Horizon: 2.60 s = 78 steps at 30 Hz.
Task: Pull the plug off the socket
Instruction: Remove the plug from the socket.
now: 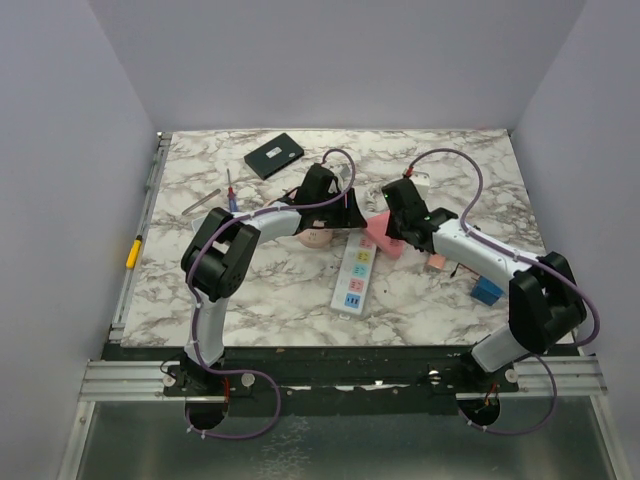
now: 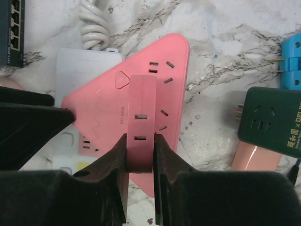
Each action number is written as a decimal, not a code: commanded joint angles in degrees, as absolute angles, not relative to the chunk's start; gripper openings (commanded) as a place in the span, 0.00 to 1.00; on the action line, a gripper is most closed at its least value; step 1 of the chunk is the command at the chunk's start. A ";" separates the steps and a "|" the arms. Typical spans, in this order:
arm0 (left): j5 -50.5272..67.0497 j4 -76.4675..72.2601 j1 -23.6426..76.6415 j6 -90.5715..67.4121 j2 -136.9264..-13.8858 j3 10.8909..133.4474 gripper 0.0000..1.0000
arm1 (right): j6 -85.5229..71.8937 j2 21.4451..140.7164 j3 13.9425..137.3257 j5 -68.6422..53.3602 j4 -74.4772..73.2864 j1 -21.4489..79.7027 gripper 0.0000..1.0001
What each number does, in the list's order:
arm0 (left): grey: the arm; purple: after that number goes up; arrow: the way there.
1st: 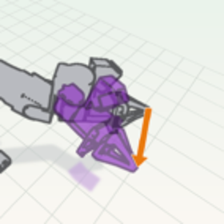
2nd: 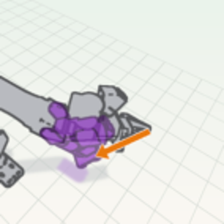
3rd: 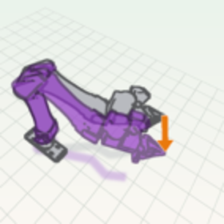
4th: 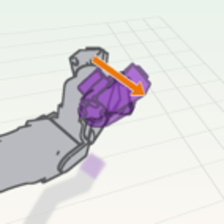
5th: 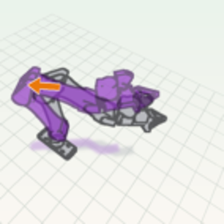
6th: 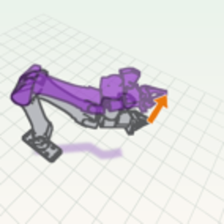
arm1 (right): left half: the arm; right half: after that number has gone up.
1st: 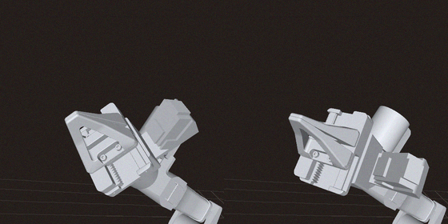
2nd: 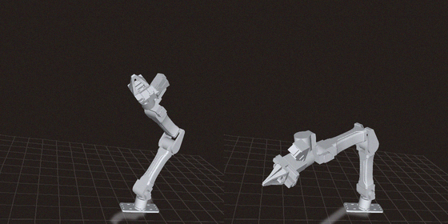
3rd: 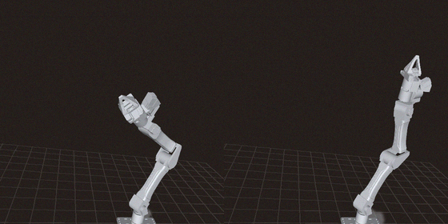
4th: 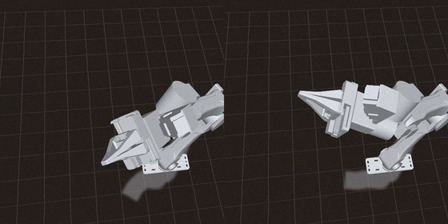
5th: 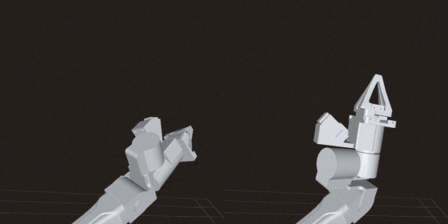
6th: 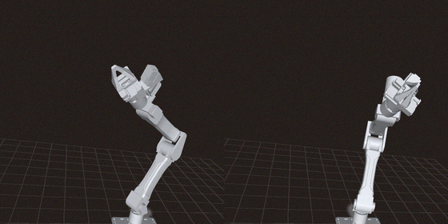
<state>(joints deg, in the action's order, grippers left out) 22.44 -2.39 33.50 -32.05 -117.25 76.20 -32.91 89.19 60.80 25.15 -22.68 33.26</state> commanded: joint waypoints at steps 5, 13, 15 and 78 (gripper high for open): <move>16.74 7.82 36.56 -28.60 -124.97 72.94 0.41 | -38.32 85.58 57.46 4.27 -10.34 30.86 0.00; 16.71 7.95 36.66 -28.48 -125.31 73.04 0.41 | -40.12 85.09 56.16 0.45 -7.72 29.37 0.00; 16.71 7.92 36.65 -28.55 -125.33 73.04 0.41 | -40.49 84.93 55.74 -1.77 -6.89 29.12 0.00; 16.45 8.83 38.29 -27.78 -127.66 73.47 0.32 | -30.67 96.75 75.04 37.26 -23.78 49.56 0.00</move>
<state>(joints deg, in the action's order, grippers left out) 22.44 -5.65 35.03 -32.29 -118.80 77.58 -27.66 102.30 73.78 48.56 -35.16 44.73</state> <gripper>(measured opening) 0.384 0.239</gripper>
